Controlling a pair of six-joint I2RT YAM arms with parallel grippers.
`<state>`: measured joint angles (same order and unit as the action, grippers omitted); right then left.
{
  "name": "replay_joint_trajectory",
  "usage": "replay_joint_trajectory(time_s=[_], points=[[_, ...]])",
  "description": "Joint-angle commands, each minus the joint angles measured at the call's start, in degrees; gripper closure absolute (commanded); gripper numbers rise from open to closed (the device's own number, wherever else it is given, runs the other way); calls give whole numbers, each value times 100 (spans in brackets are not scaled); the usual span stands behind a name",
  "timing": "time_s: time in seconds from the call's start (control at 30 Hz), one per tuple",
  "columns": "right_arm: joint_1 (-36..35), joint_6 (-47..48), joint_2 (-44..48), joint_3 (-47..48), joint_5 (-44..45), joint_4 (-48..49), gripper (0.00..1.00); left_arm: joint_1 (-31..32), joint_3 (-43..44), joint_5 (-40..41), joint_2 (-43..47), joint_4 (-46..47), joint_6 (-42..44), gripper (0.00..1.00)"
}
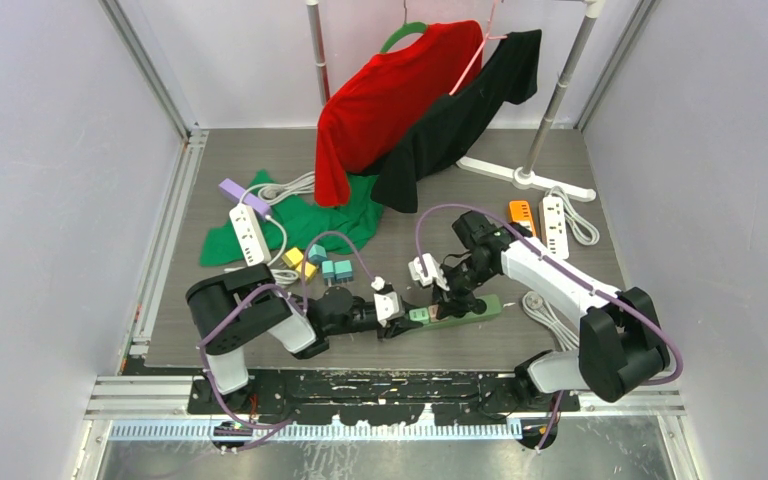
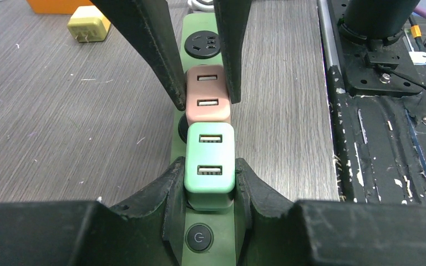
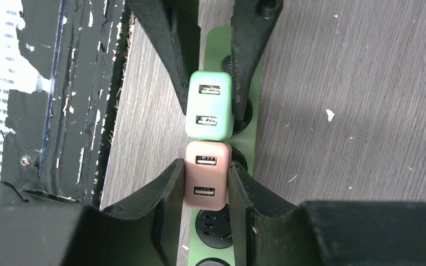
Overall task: Pull the plug off the socket
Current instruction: Remove the plug from the socket.
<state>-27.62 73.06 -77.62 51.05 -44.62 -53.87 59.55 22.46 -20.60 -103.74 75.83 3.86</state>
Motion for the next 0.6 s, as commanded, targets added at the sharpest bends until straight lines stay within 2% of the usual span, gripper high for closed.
replay_joint_trajectory(time_s=[0.0,0.1,0.2,0.3,0.37,0.43,0.57], points=[[-26,-1102,155,261,-584,643,99,-30,29,294,-99,-422,213,100],[309,-1066,279,235,-515,595,99,-29,29,309,-91,-429,212,100],[466,-580,399,152,-558,227,99,-27,30,307,-98,-428,212,100],[453,1012,269,132,-811,-841,99,-29,29,302,-87,-429,212,100],[320,1482,166,164,-952,-1210,99,-31,20,307,-87,-433,212,100],[96,1488,158,152,-1108,-1159,99,-16,29,307,-91,-428,212,100],[-333,414,184,133,-1008,-291,99,-21,30,319,-94,-437,212,100]])
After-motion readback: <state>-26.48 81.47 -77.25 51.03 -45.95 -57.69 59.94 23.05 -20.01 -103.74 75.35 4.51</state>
